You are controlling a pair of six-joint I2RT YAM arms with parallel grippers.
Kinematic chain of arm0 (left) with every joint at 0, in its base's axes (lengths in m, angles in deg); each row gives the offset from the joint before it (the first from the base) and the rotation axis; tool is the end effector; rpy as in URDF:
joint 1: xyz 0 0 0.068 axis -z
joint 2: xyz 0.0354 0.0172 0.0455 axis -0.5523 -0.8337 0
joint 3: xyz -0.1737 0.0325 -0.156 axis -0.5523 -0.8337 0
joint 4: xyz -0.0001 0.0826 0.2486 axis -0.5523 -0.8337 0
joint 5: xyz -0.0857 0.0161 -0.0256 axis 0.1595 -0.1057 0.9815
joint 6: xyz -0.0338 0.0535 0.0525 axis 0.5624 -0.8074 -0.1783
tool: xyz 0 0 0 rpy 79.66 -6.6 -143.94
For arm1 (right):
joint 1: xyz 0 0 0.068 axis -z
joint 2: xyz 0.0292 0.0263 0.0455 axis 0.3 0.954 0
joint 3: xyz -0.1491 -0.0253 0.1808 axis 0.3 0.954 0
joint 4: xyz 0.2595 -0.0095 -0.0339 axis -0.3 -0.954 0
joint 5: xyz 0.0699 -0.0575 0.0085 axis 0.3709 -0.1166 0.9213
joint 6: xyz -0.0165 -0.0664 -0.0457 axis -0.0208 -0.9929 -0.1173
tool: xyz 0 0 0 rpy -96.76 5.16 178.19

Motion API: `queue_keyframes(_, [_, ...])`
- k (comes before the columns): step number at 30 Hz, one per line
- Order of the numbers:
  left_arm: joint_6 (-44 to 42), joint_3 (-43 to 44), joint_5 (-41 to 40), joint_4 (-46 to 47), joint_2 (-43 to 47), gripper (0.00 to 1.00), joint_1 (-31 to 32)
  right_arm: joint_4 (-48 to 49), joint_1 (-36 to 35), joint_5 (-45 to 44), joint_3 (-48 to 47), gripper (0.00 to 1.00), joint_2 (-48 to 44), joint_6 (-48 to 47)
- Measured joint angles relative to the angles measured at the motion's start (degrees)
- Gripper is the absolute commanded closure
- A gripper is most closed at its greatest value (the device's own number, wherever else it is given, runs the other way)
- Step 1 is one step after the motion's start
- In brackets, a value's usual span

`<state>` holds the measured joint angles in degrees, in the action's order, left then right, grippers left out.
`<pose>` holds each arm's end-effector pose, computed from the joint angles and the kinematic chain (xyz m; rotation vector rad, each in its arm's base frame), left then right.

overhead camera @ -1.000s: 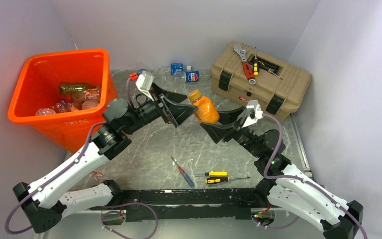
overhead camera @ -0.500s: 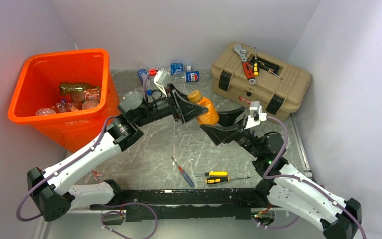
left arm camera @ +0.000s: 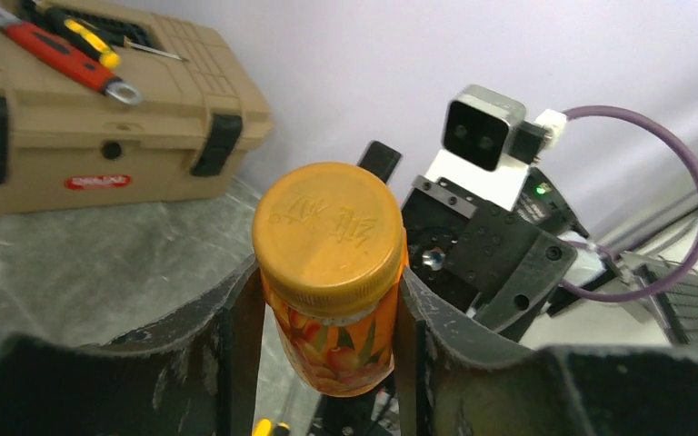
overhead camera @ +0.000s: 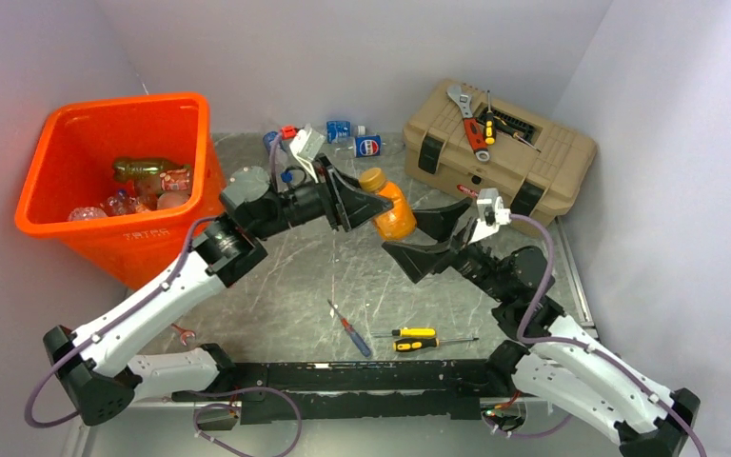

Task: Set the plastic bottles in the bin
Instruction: Place the plastic bottle in the trash bin.

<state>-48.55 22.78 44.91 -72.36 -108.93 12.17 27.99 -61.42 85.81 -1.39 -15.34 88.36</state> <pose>0.1941 -0.2401 0.4057 0.4780 1.5090 -1.4780 0.1507 0.1682 0.3453 -0.4212 1.2181 1.1914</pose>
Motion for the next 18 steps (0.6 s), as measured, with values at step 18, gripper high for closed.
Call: queue_keyframes(18, [-56.0,33.6,-65.0,-24.2,2.7,1.0,-0.4,-22.6,0.0,-16.2,-2.6,0.0,-9.8,-5.2])
